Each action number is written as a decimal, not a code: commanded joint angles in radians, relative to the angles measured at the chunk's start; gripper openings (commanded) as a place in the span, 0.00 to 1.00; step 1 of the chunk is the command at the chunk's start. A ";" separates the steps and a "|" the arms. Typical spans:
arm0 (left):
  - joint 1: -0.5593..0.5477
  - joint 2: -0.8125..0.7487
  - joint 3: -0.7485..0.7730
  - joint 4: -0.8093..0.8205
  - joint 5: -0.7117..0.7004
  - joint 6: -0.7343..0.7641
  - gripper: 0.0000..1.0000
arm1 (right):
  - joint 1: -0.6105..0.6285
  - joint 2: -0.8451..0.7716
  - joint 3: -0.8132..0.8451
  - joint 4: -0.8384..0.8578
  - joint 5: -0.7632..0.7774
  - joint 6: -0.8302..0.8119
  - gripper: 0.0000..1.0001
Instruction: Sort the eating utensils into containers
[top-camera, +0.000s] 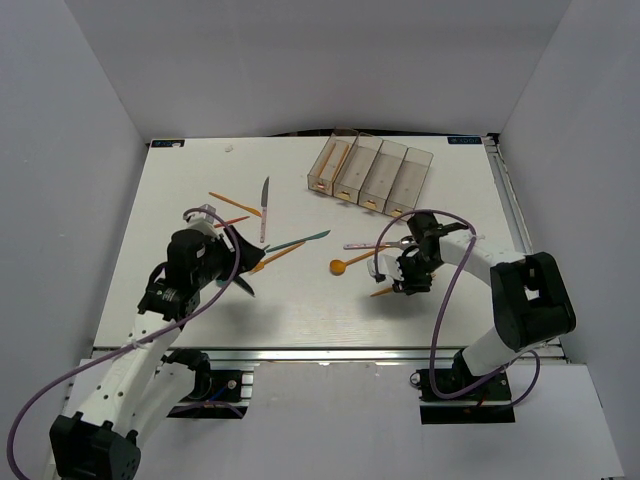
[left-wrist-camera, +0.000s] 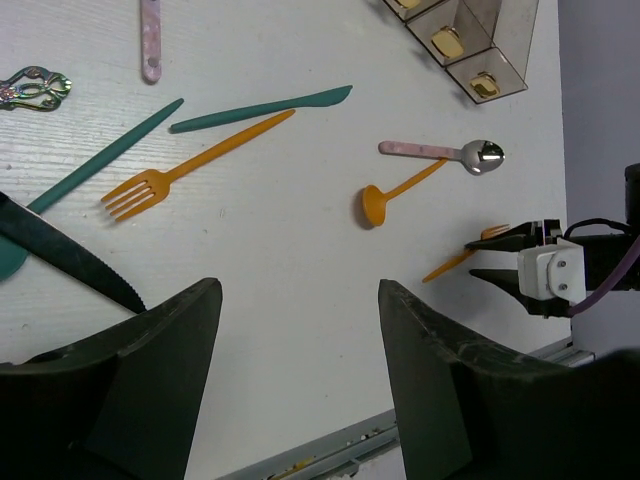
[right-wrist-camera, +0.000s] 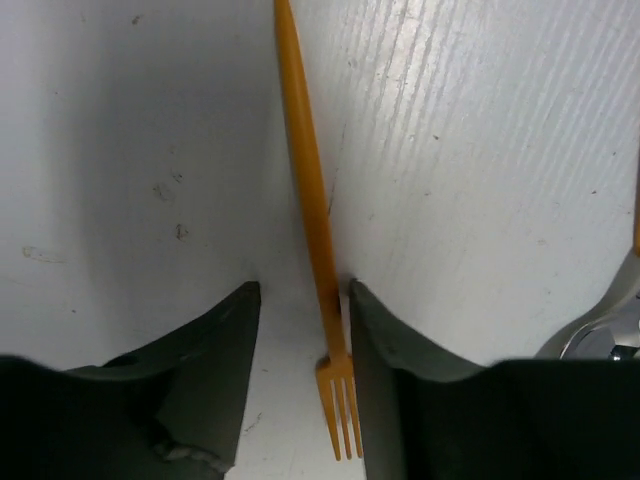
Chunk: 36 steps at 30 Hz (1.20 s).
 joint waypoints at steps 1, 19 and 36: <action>-0.001 -0.021 0.012 -0.032 -0.040 -0.042 0.75 | 0.015 0.028 -0.022 0.070 0.022 0.033 0.43; 0.000 -0.005 0.000 -0.053 -0.072 -0.062 0.75 | 0.017 -0.024 0.425 0.043 -0.302 0.682 0.00; -0.001 -0.021 -0.007 -0.084 -0.098 -0.087 0.75 | 0.052 0.583 1.151 0.421 0.239 1.768 0.00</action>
